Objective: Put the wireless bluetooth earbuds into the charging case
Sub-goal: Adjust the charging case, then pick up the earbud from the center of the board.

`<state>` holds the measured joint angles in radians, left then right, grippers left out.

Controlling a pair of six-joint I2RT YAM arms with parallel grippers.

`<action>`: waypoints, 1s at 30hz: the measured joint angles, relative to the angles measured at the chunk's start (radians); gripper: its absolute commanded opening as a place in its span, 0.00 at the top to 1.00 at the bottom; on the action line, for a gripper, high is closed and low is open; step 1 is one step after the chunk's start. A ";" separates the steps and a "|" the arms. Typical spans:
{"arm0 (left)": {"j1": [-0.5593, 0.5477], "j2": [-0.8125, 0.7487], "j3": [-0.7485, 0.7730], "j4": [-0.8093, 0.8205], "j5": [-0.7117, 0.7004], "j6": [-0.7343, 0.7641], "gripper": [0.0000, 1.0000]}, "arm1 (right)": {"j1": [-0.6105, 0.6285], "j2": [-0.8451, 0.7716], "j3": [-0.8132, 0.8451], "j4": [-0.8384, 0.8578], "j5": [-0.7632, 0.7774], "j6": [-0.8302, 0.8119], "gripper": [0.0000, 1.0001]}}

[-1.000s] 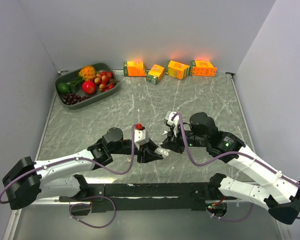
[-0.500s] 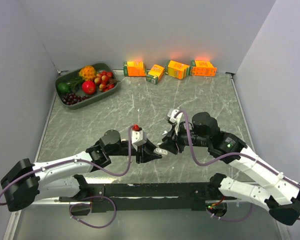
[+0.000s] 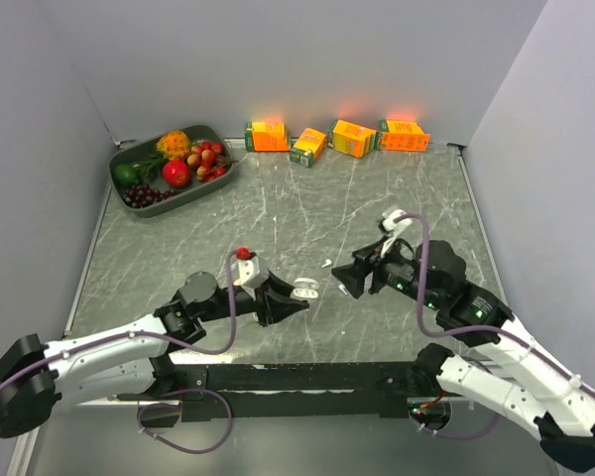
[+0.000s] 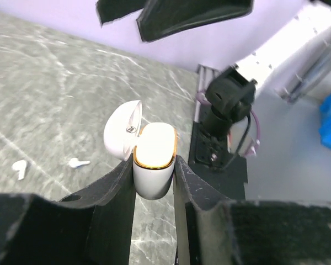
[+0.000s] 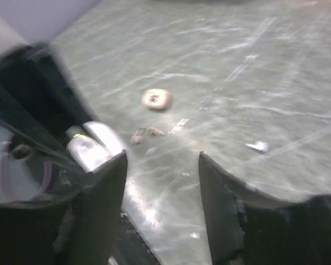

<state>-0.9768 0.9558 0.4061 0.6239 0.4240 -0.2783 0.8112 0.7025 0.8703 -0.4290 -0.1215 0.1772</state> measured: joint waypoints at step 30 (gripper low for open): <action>-0.114 -0.385 -0.122 -0.185 -0.459 -0.028 0.99 | -0.213 0.629 -0.010 -0.138 0.109 0.146 0.54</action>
<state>-1.0912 0.5705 0.2840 0.4393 -0.0349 -0.3065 0.5980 1.3319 0.8608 -0.5674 -0.0128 0.3237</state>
